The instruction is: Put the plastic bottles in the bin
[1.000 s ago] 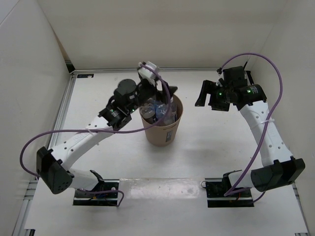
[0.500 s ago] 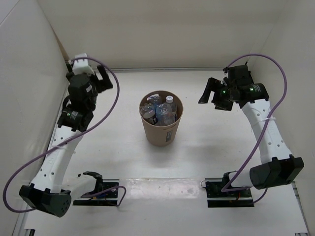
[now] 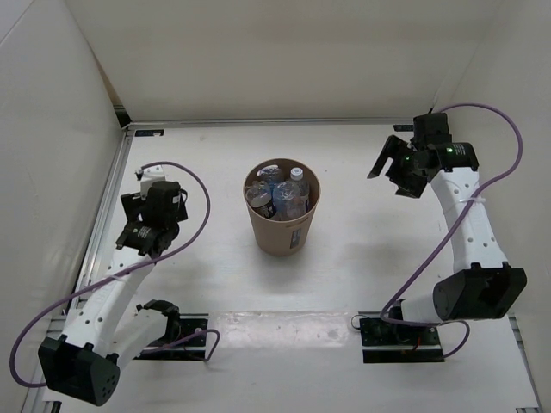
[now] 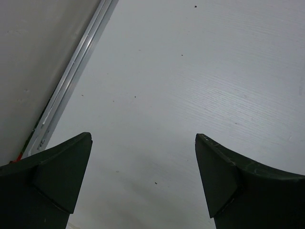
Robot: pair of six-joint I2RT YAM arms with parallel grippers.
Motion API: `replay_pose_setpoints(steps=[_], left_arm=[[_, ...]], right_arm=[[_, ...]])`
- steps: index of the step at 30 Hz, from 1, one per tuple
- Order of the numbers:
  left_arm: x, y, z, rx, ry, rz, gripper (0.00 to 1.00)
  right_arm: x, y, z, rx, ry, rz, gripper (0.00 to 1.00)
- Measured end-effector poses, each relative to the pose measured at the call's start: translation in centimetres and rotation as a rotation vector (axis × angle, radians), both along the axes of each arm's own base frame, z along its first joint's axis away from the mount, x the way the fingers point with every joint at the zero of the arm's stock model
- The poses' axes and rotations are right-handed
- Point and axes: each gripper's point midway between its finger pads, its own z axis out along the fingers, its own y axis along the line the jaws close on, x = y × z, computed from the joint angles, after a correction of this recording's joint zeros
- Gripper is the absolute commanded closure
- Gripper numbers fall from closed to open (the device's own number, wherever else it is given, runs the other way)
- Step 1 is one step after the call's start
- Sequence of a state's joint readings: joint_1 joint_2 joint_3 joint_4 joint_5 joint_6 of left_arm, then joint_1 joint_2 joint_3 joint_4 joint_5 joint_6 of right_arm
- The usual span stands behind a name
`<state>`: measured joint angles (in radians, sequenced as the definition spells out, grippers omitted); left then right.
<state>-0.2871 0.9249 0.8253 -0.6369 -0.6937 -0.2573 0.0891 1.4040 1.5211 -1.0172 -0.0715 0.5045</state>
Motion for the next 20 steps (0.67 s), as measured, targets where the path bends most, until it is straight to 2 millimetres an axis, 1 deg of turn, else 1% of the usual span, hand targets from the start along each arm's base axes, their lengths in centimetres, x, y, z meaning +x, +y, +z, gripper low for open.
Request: replay_pose_setpoints(steps=[3,11,15,20], left_arm=[[0.0,0.4,0.1,-0.005,-0.017,0.041,0.0],[0.5,0.0,-1.2,-0.041,-0.001,0.074,0.0],[0.5,-0.2,-1.6,-0.064,-0.004,0.081,0.0],[-0.4,-0.1,-3.8,-0.073,0.036,0.097,0.0]], right_arm=[[-0.5,-1.7,-0.3,-0.042,0.025,-0.08,0.1],[-1.3,-3.2,-1.2,-0.071,0.067,-0.183,0.1],[-1.3,-4.1,-1.3,-0.083,0.07,-0.221,0.1],[-2.0,-5.3,-2.0,-0.103,0.099,-0.289,0.1]])
